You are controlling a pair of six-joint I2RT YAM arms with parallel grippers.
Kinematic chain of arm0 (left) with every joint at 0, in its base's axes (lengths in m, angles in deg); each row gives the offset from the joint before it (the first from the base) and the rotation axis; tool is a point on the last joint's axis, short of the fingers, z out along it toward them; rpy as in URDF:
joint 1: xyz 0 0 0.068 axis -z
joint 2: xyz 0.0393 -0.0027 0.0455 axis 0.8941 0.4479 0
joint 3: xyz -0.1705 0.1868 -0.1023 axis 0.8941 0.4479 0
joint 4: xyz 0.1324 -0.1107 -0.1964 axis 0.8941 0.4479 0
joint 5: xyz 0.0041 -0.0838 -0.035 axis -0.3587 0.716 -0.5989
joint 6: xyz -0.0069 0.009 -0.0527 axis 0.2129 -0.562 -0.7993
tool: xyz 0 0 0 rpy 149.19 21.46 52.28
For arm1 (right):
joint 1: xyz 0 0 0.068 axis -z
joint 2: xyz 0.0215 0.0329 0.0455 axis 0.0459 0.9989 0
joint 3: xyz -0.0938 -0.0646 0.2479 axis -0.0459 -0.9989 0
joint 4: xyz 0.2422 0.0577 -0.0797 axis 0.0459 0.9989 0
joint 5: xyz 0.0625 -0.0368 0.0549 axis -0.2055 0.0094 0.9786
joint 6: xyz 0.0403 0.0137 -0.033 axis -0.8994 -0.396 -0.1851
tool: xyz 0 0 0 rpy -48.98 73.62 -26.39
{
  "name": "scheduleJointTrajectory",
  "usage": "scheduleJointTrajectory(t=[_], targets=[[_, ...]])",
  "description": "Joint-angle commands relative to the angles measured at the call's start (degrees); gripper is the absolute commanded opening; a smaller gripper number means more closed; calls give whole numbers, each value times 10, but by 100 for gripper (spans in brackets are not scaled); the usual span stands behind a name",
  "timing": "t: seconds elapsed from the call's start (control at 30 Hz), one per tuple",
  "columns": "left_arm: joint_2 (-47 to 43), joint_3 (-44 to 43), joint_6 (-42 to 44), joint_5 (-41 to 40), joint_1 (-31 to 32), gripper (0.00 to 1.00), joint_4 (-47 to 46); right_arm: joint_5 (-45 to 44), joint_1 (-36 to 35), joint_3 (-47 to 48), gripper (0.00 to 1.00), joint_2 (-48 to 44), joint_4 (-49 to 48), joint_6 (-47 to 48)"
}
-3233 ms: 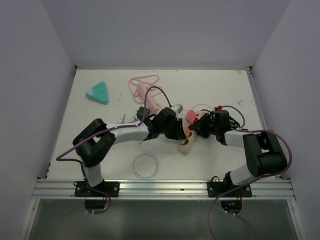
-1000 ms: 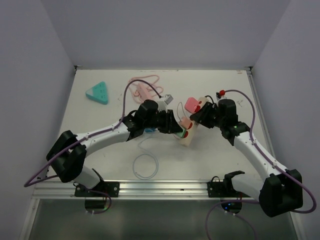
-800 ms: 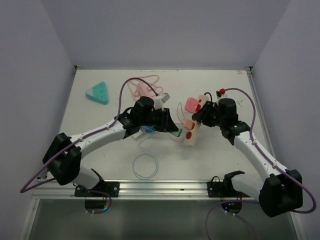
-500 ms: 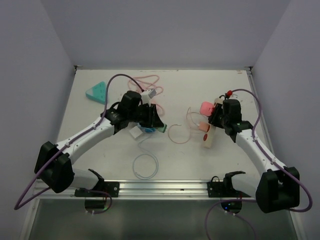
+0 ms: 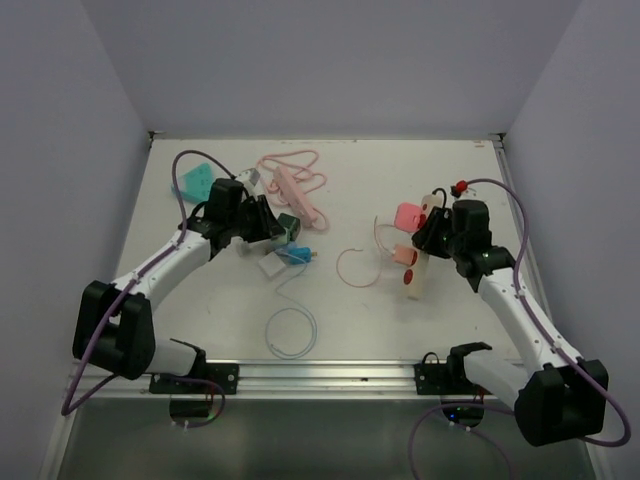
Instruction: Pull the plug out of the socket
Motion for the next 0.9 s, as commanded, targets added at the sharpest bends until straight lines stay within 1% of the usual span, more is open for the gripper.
scheduleJointTrajectory(t=[0.0,0.07,0.1,0.17,0.27,0.3,0.37,0.4,0.47,0.5,0.63,0.7,0.77,0.87], targets=[[29,7,-25,-22,-15,0,-72,55,0,31,0,-31,-24,-8],[40,10,-33,-22,-17,4,-88,65,-1,27,0,-35,-24,-10],[47,11,-37,-21,-17,12,-90,75,0,22,0,-39,-24,-10],[50,17,-44,-20,-18,19,-93,88,0,18,0,-43,-25,-8],[37,34,-56,-26,-18,39,-97,110,-1,14,0,-49,-22,-1],[25,39,-57,-35,-18,51,-97,113,-1,13,0,-50,-19,0],[15,47,-55,-42,-18,61,-88,120,-2,13,0,-53,-18,2],[3,53,-56,-44,-18,67,-84,123,-2,13,0,-53,-17,4],[-10,59,-54,-44,-18,73,-76,131,-3,13,0,-55,-17,8],[-25,61,-54,-40,-18,79,-74,131,-3,15,0,-55,-18,9],[-60,57,-45,-22,-14,91,-75,142,-10,23,0,-47,-25,8],[-73,46,-43,-5,-1,98,-76,146,-17,29,0,-39,-32,4],[-78,31,-44,2,15,99,-79,144,-27,38,0,-33,-36,1],[-80,11,-59,-13,65,100,-88,130,-46,45,0,-28,-48,-6]])
